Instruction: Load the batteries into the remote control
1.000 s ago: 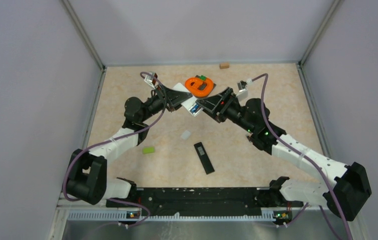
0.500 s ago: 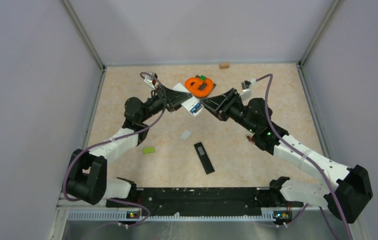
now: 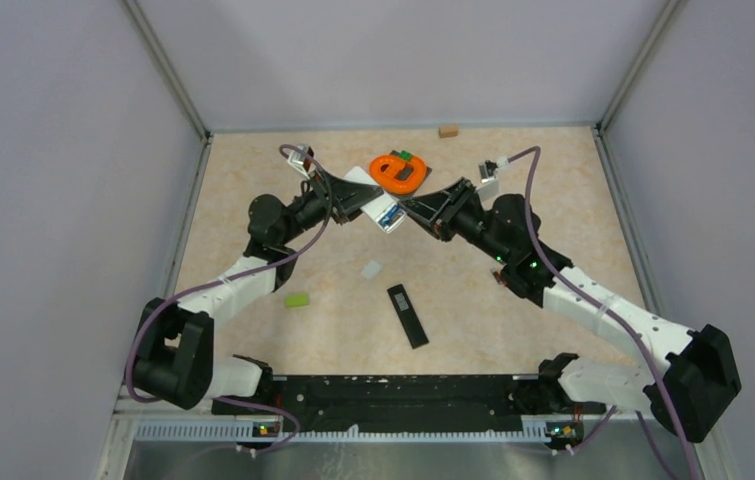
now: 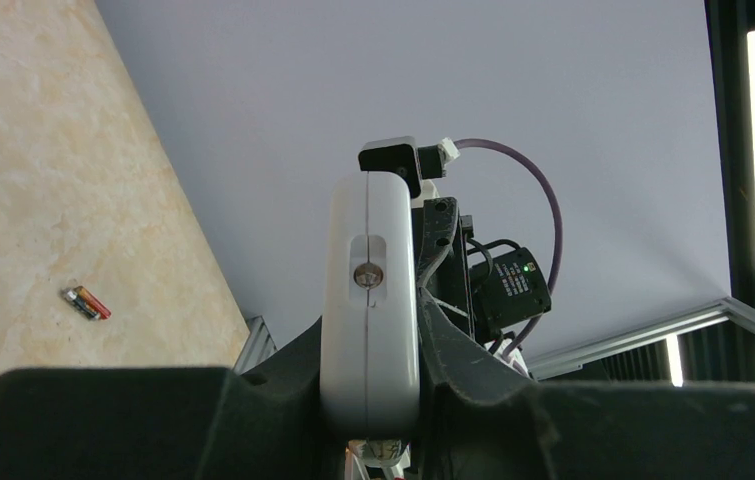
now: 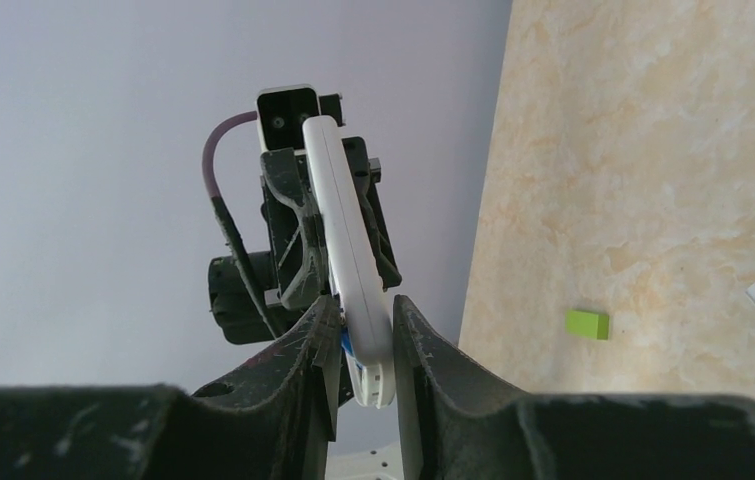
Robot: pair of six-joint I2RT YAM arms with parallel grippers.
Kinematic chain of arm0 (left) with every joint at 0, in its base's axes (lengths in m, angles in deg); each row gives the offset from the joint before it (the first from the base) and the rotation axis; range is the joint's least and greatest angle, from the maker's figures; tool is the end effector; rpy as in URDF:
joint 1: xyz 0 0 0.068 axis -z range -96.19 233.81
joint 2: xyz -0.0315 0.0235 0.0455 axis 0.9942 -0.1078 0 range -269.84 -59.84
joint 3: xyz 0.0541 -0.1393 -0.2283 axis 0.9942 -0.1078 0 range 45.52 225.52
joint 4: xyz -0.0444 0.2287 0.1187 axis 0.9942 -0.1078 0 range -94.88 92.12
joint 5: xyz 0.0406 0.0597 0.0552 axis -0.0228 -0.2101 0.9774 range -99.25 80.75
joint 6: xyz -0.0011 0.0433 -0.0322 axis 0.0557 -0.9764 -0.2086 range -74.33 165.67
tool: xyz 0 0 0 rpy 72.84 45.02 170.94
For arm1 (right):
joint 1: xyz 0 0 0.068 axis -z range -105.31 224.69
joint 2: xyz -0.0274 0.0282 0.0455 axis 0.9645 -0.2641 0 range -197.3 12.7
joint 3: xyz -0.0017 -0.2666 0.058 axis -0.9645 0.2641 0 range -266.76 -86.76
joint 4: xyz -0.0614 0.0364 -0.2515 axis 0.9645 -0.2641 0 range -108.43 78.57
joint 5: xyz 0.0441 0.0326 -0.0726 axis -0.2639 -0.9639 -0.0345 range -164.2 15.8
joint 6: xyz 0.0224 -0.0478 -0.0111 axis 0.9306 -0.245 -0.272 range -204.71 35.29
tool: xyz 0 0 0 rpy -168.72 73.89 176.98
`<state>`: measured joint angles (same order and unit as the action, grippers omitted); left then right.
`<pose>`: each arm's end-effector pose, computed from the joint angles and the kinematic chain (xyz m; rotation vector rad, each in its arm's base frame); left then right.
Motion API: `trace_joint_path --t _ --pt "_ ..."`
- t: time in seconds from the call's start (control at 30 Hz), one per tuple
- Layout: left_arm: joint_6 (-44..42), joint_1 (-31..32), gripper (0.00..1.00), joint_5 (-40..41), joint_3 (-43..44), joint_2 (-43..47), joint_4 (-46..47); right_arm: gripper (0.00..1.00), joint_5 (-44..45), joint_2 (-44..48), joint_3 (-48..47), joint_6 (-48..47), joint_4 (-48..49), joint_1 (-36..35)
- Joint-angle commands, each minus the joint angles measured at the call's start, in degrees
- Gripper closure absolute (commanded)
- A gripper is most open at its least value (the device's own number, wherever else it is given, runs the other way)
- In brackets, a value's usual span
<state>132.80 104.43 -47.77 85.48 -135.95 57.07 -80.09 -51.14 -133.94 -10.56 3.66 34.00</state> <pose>0.2601 -0.1216 0.3065 -0.2048 1.6123 -1.9490 0.1984 0.1754 0.3347 0.4461 1.8074 1.5761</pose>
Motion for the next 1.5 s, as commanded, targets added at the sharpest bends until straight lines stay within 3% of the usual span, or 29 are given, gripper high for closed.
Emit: trace_joint_path --t 0.0,0.33,0.6,0.93,1.1,1.47 --pt "1.5 0.2 1.00 0.3 0.6 1.7 5.5 0.75 -3.5 -1.1 -0.6 -2.3 1.1 0.3" --pt "2.4 0.2 1.00 0.7 1.3 1.9 5.5 0.78 -7.8 -3.1 -4.1 -13.4 -6.9 0.1" --pt "3.6 0.2 1.00 1.6 2.1 2.2 5.4 0.81 -6.0 -5.0 -3.9 -19.6 -10.3 -1.5" --pt "9.4 0.1 1.00 3.5 2.2 2.0 7.7 0.82 5.0 -7.1 -5.6 -36.6 -15.6 -8.4" --pt "11.9 0.2 1.00 3.5 2.2 2.0 7.9 0.82 11.5 -8.1 -5.4 -40.2 -18.4 -9.1" --pt "15.2 0.1 1.00 3.6 2.3 2.5 3.9 0.69 22.0 -10.0 -5.2 -52.2 -20.3 -11.9"
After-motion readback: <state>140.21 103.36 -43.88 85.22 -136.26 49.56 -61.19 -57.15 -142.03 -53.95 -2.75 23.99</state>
